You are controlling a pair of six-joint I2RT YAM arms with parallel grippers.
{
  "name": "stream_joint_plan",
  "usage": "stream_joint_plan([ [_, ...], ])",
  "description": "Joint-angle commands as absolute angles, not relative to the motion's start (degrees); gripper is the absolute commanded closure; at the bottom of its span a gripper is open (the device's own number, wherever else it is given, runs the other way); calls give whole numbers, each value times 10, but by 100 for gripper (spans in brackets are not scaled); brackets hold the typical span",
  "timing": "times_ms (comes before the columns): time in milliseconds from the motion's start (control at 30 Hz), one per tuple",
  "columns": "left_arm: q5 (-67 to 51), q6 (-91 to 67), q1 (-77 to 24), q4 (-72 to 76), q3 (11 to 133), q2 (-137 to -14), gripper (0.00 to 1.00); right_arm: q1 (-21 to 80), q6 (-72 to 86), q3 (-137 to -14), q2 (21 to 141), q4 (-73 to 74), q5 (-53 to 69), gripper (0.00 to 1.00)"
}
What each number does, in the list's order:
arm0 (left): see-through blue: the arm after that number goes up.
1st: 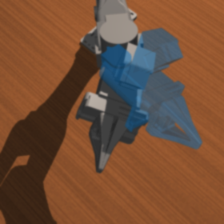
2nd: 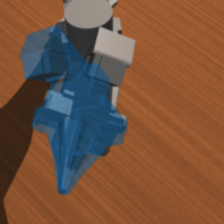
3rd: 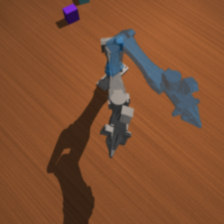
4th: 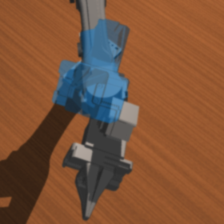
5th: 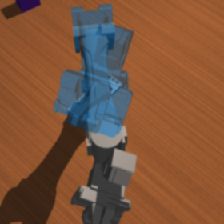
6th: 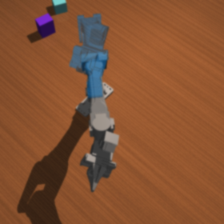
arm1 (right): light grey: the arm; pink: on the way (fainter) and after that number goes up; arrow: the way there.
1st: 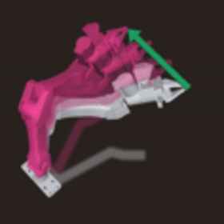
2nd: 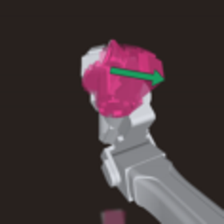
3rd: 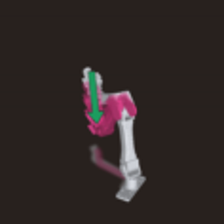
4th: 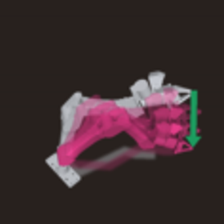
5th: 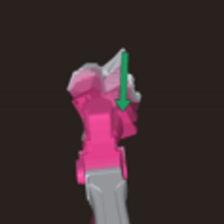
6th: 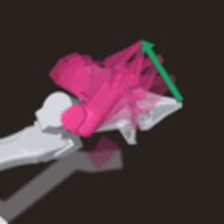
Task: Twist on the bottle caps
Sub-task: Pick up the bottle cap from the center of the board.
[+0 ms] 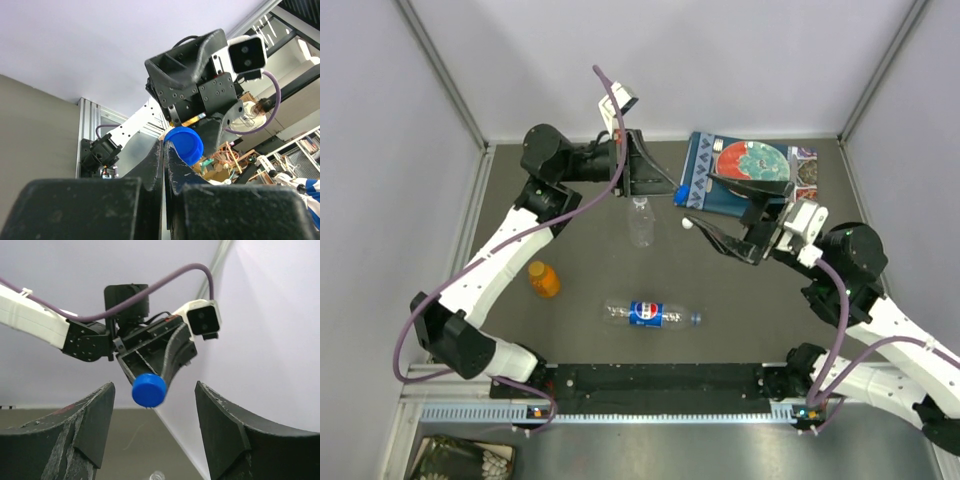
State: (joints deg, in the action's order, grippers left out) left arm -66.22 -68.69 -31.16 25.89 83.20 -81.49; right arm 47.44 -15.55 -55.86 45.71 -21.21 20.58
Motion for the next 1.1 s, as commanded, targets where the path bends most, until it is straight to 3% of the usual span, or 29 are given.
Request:
stream_joint_plan([
  [0,-643,-696,-312,279,859,-819,100,509,-194,-554,483,-258,191,35],
  [1067,-638,-726,-320,304,848,-806,100,529,-182,-534,516,-336,138,66],
])
